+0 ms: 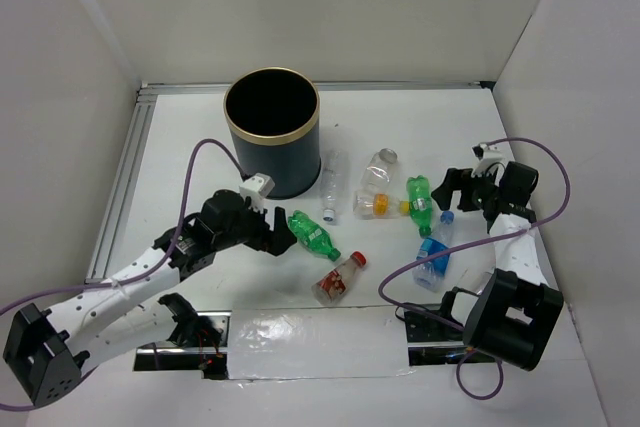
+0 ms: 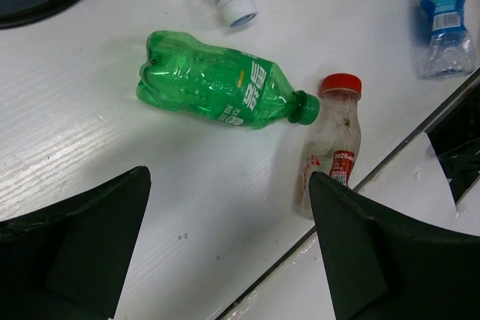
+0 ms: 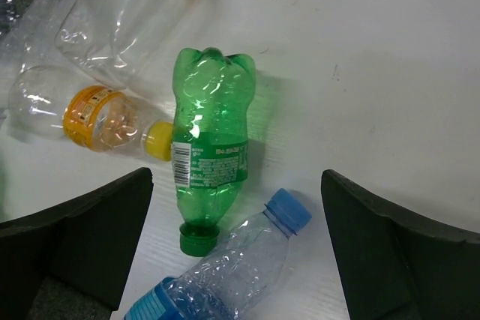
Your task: Put the plastic bottles in the bin
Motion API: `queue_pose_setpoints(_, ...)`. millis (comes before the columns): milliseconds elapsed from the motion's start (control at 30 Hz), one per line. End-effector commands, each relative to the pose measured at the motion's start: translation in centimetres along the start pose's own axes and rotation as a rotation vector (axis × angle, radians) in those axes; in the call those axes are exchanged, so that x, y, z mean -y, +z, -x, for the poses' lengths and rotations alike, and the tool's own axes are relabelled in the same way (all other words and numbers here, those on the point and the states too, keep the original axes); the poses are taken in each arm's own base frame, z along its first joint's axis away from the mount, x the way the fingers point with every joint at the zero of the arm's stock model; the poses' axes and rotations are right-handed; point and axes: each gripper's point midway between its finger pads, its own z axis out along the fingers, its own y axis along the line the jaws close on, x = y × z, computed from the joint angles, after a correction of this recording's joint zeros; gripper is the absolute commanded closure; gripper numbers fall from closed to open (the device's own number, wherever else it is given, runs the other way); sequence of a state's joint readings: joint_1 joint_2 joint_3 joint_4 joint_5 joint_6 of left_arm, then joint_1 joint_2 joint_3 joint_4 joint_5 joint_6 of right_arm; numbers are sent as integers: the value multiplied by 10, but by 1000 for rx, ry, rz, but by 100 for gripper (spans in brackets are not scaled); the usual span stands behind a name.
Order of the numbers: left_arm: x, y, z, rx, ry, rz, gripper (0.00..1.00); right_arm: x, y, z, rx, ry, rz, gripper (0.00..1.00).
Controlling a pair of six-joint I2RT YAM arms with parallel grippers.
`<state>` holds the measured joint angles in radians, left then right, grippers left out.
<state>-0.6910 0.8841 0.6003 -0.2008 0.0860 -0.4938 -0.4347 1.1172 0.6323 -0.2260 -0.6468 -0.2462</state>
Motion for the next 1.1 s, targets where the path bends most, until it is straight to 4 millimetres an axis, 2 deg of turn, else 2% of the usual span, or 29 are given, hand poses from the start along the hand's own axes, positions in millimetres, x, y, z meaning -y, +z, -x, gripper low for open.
queue_pose_setpoints(0, 11, 4, 20, 49, 50, -22, 0, -18, -6, 17, 42, -116, 107, 0)
queue_pose_setpoints(67, 10, 6, 20, 46, 50, -21, 0, -30, -10, 9, 29, -188, 182, 0)
queue_pose_setpoints(100, 12, 8, 17, 34, 53, -24, 0, -43, -15, 8, 48, -217, 257, 0)
queue_pose_setpoints(133, 12, 8, 17, 34, 53, -24, 0, -51, -18, -2, 25, -220, 305, 0)
queue_pose_setpoints(167, 11, 10, 14, 23, 52, -19, 0, -54, -19, -4, 33, -292, 333, 0)
queue_pose_setpoints(267, 12, 12, 10, 9, 57, -23, 2, -53, -18, -3, 40, -312, 333, 0)
queue_pose_setpoints(333, 14, 14, 7, -4, 60, -26, 8, -46, -17, -2, 26, -290, 287, 14)
queue_pose_setpoints(367, 14, 17, 7, -11, 60, -23, 21, -43, -16, 0, 29, -285, 274, 28)
queue_pose_setpoints(400, 13, 19, 9, -10, 60, -13, 37, -43, -16, 0, 29, -285, 274, 68)
queue_pose_setpoints(433, 11, 24, 3, -36, 75, -2, 53, -41, -15, -3, 23, -268, 260, 77)
queue_pose_setpoints(467, 13, 25, 3, -46, 81, 1, 64, -42, -16, -1, 29, -275, 258, 77)
queue_pose_setpoints(500, 12, 27, 6, -43, 82, 13, 66, -42, -16, -1, 29, -275, 258, 70)
queue_pose_setpoints(533, 14, 28, -1, -67, 88, 12, 59, -43, -15, 1, 40, -282, 264, 42)
queue_pose_setpoints(567, 15, 32, -3, -79, 96, 21, 45, -42, -14, 0, 35, -275, 267, 30)
queue_pose_setpoints(600, 10, 34, -6, -90, 84, 48, 15, -42, -13, -2, 28, -269, 269, 22)
queue_pose_setpoints(633, 11, 36, -10, -100, 80, 53, 6, -42, -13, -2, 28, -269, 269, 20)
queue_pose_setpoints(667, 10, 37, -9, -107, 65, 71, 1, -40, -11, -2, 28, -259, 269, 19)
queue_pose_setpoints(733, 4, 40, -11, -126, -41, 139, 1, -39, -11, -2, 23, -249, 261, 19)
queue_pose_setpoints(800, 4, 40, -3, -111, -158, 199, 1, -39, -10, -5, 21, -237, 261, 19)
queue_pose_setpoints(833, 5, 45, -7, -126, -291, 239, 1, -39, -10, -5, 21, -237, 261, 19)
queue_pose_setpoints(867, 6, 44, -16, -167, -345, 270, 1, -40, -10, -5, 20, -226, 261, 19)
queue_pose_setpoints(967, 14, 59, -22, -176, -574, 341, 1, -39, -9, -5, 20, -218, 260, 19)
queue_pose_setpoints(1067, 19, 74, -28, -171, -725, 386, 1, -38, -8, -3, 26, -224, 258, 19)
